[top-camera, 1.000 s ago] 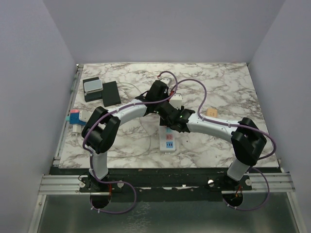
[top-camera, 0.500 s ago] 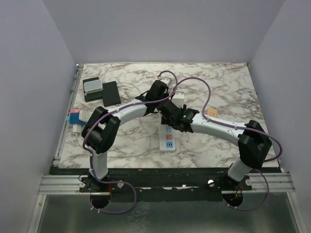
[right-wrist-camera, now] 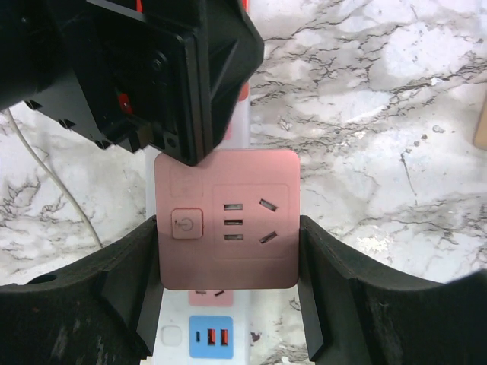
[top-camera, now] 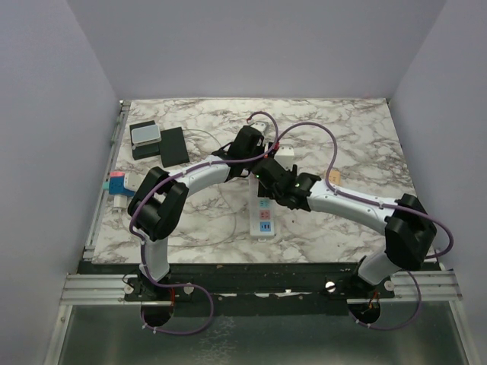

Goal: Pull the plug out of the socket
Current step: Remove the plug from the socket, then place the plug at the center of the board.

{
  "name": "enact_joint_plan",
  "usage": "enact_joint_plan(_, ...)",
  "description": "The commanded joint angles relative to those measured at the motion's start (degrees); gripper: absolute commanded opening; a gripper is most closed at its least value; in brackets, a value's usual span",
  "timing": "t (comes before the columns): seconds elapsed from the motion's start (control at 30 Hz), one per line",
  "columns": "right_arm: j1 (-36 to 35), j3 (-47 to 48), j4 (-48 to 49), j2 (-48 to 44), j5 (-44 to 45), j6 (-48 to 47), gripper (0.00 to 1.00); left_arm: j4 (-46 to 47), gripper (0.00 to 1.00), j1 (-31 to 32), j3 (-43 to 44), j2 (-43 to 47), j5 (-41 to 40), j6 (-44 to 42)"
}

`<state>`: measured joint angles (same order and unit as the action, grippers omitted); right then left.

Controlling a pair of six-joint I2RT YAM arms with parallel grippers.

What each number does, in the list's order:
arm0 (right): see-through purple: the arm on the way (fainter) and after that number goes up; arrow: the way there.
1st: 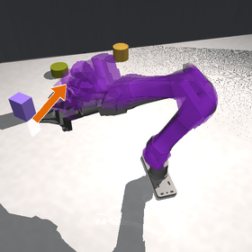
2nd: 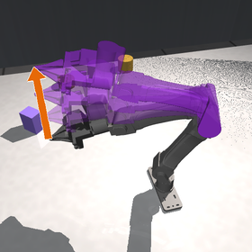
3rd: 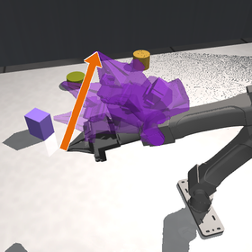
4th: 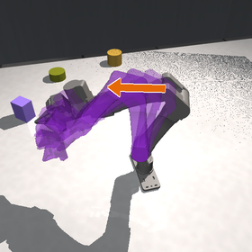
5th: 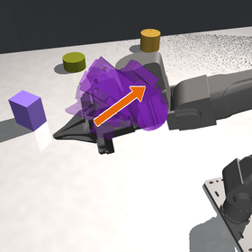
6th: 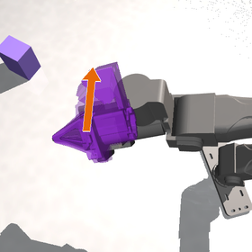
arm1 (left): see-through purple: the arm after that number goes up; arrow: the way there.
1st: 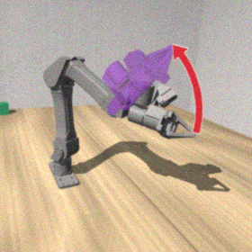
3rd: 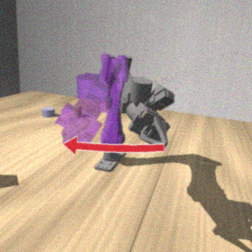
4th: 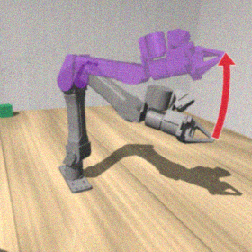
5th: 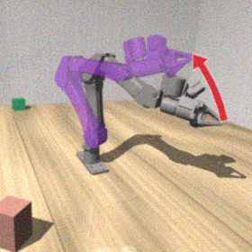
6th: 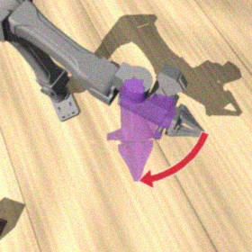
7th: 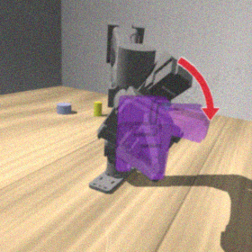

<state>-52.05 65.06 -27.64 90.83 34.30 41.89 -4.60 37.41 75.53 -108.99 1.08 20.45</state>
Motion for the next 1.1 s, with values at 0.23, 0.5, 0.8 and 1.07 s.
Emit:
enact_joint_plan(0.23, 3.92, -5.6, -3.24, -11.78, 1.58, -1.11, 0.0, -9.19, 0.12, -0.5, -2.27, -3.27, -3.54, -3.84)
enact_joint_plan(0.5, 19.07, -10.06, -10.64, -19.57, -15.07, -8.94, 0.0, -9.2, 0.13, -0.49, -2.43, -2.03, -3.2, -4.6)
enact_joint_plan(0.8, 29.37, -2.87, -23.55, -15.36, -28.91, -19.55, 0.0, -9.28, 0.35, -0.56, -3.21, -1.43, -1.96, -4.64)
enact_joint_plan(1.07, 31.77, -0.46, -24.44, -7.13, -31.82, -22.99, 0.0, -10.08, 0.83, -0.51, -1.86, 1.62, -1.55, -4.4)
